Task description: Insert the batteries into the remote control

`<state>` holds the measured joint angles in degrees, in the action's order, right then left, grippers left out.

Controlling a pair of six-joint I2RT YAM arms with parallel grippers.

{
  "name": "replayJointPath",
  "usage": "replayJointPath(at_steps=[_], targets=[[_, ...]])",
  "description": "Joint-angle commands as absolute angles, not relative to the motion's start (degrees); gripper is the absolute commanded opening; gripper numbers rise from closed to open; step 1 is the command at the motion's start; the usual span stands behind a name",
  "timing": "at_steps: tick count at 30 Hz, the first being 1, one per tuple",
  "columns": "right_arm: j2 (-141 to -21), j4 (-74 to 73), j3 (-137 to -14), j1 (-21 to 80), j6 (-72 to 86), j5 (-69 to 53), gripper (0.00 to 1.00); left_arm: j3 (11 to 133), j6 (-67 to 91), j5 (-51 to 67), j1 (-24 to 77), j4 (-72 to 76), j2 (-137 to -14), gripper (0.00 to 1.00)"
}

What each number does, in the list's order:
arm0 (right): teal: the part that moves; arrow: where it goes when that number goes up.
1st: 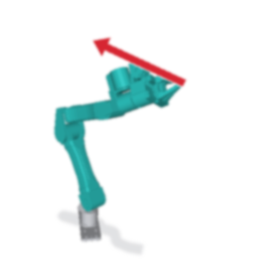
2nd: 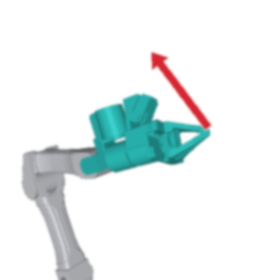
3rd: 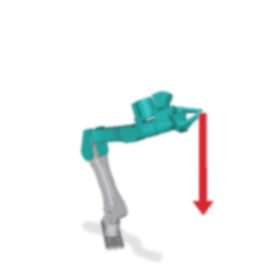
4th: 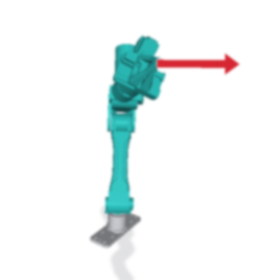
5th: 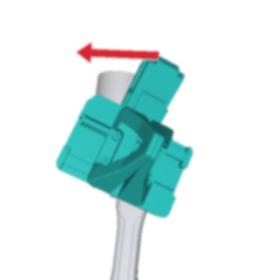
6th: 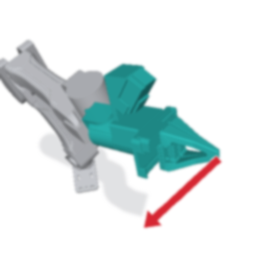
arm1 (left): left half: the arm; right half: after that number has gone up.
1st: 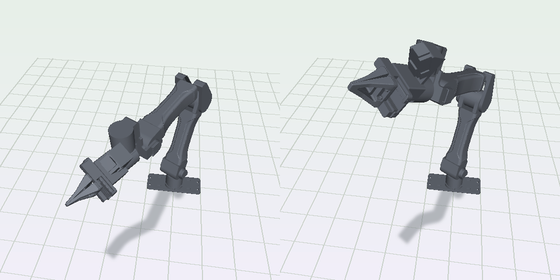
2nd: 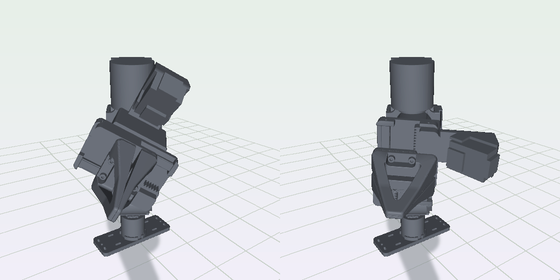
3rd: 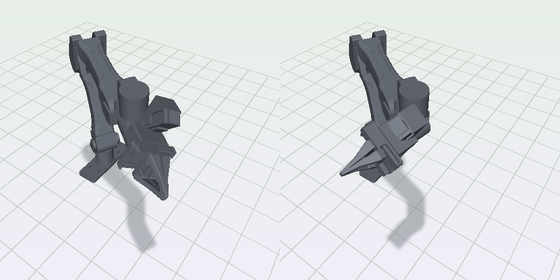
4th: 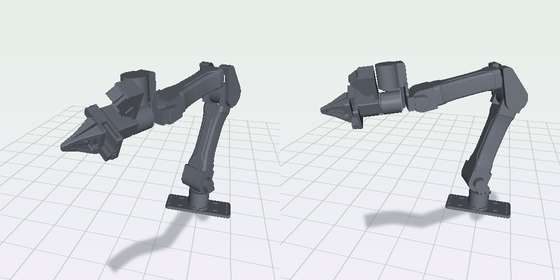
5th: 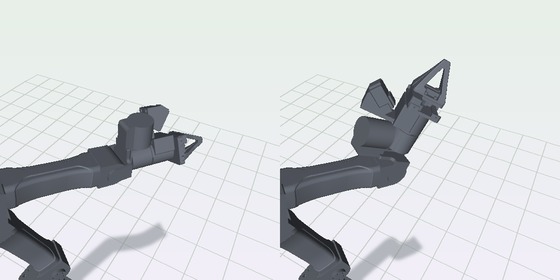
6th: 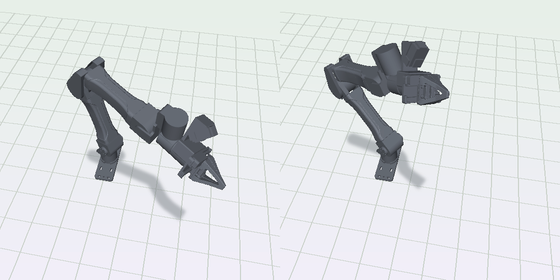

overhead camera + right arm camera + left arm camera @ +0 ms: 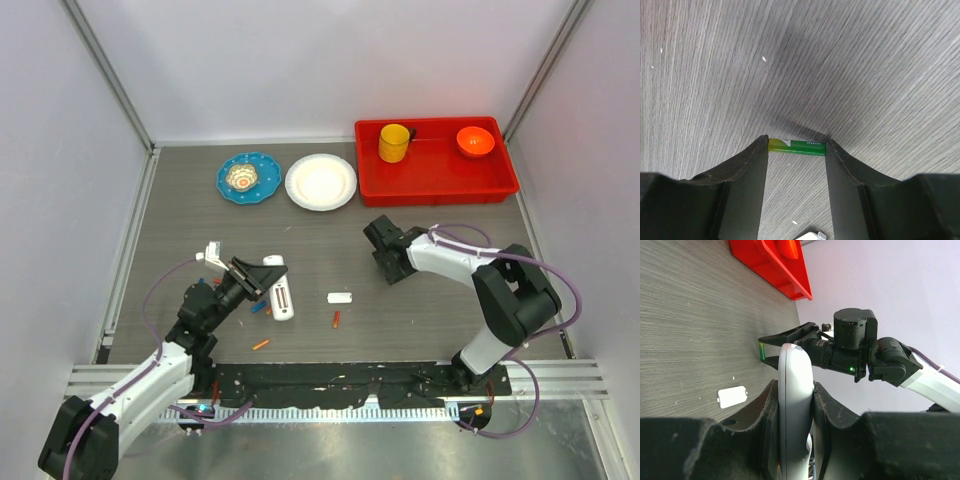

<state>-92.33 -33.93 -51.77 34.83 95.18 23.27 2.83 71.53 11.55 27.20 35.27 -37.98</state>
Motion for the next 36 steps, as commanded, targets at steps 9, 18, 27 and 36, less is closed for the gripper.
replayJointPath(at_steps=[9,18,27,36], targets=[[-94.0,-38.7,-54.5,35.2,89.9,21.4,0.59,2.8,70.8,11.9,27.1,37.8,-38.1,0.0],[-90.3,-41.1,-58.4,35.5,82.4,25.0,0.67,2.7,71.0,12.2,27.2,37.1,-37.3,0.0],[-80.0,-22.1,-55.3,34.6,27.5,10.3,0.64,2.5,70.3,12.7,27.1,36.5,-36.4,0.0],[-88.7,-30.0,-59.0,33.6,10.2,6.8,0.41,4.0,69.3,20.0,27.1,45.0,-40.2,0.0]])
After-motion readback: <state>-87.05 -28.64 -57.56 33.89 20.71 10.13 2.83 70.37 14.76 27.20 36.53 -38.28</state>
